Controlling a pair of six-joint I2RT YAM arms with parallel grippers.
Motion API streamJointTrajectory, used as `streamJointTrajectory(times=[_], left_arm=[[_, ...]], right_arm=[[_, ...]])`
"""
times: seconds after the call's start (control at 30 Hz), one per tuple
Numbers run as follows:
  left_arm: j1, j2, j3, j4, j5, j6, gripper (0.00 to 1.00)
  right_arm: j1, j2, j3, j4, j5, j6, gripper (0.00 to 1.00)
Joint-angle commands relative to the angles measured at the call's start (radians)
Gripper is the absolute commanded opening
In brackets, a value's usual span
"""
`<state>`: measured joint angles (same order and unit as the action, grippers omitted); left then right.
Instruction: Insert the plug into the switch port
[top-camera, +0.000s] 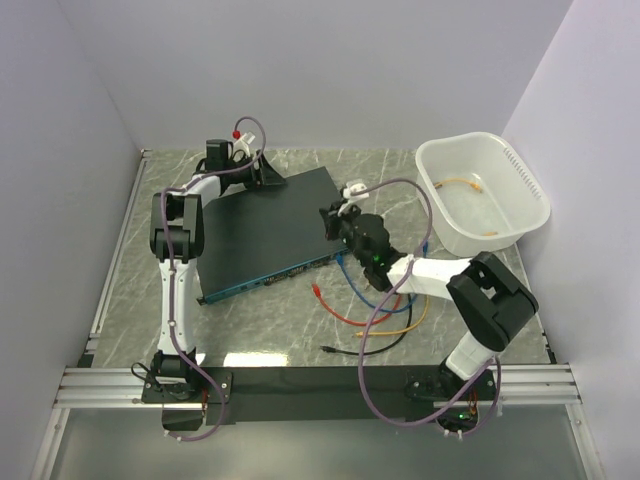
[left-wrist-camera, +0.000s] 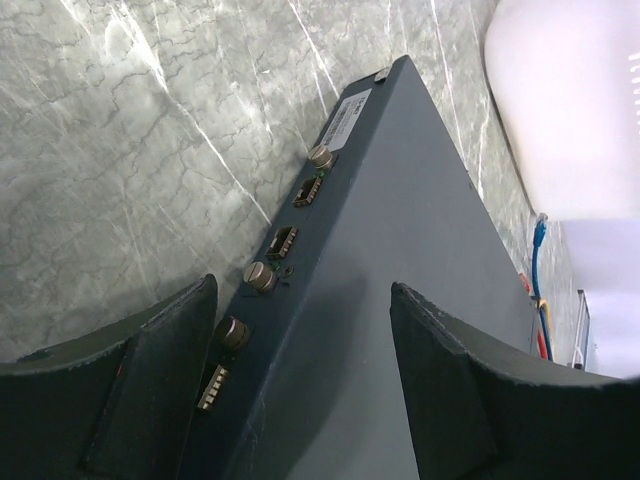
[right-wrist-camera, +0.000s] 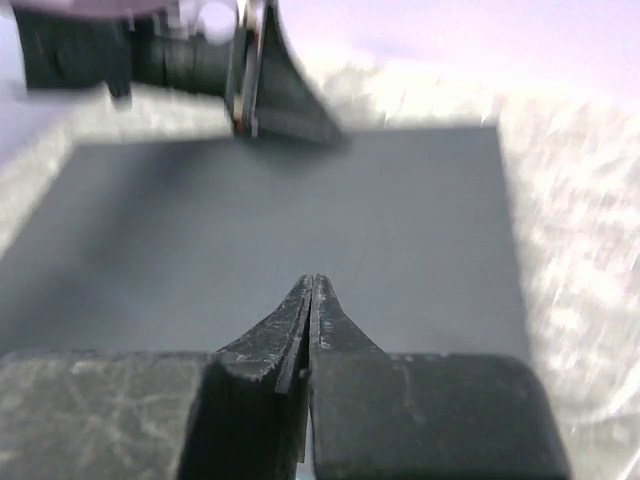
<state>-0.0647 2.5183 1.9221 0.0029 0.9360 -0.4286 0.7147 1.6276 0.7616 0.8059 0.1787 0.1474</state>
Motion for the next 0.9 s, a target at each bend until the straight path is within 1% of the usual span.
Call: streamJointTrajectory(times=[0.0,0.07,0.17,0.2,0.23,0.33,0.37,0.43,0.5,0.57,0.67,0.87], left_arm=[[-0.055,0.034,-0.024,-0.165,0.084,-0.006,0.75],[-0.055,0.024,-0.029,-0.155,0.078,-0.006,0.77],[-0.050,0.008,-0.047,-0.129,0.063,-0.016,0.78],[-0.049,0.005,-0.054,-0.123,0.057,-0.018,0.79],[-0.046,0.001,-0.058,-0.116,0.053,-0.025,0.79],[-0.037,-0.006,-0.069,-0.083,0.035,-0.050,0.80],[-0.034,-0.007,-0.072,-0.077,0.027,-0.058,0.79],[-0.023,-0.010,-0.084,-0.054,0.014,-0.078,0.79],[-0.017,-0.015,-0.100,-0.025,0.006,-0.097,0.79],[-0.011,-0.024,-0.113,-0.011,0.004,-0.108,0.79],[-0.011,-0.030,-0.120,-0.009,-0.005,-0.107,0.79],[-0.009,-0.044,-0.133,-0.009,-0.012,-0.101,0.79]], right_arm=[[-0.037,0.034,0.034,0.124,-0.025,0.004,0.00],[-0.044,0.032,0.044,0.102,-0.025,0.011,0.00],[-0.043,0.002,0.038,0.050,-0.018,0.020,0.21],[-0.046,-0.011,0.021,0.032,-0.012,0.024,0.30],[-0.044,-0.043,0.009,0.017,-0.002,0.029,0.46],[-0.043,-0.124,-0.048,-0.063,-0.001,0.072,0.56],[-0.041,-0.144,-0.065,-0.104,-0.002,0.101,0.57],[-0.034,-0.193,-0.116,-0.135,-0.025,0.124,0.59],[-0.021,-0.206,-0.127,-0.223,-0.027,0.153,0.61],[-0.014,-0.189,-0.117,-0.314,-0.019,0.173,0.61],[-0.012,-0.138,-0.101,-0.390,-0.035,0.185,0.60],[-0.012,-0.061,-0.076,-0.458,-0.067,0.236,0.56]])
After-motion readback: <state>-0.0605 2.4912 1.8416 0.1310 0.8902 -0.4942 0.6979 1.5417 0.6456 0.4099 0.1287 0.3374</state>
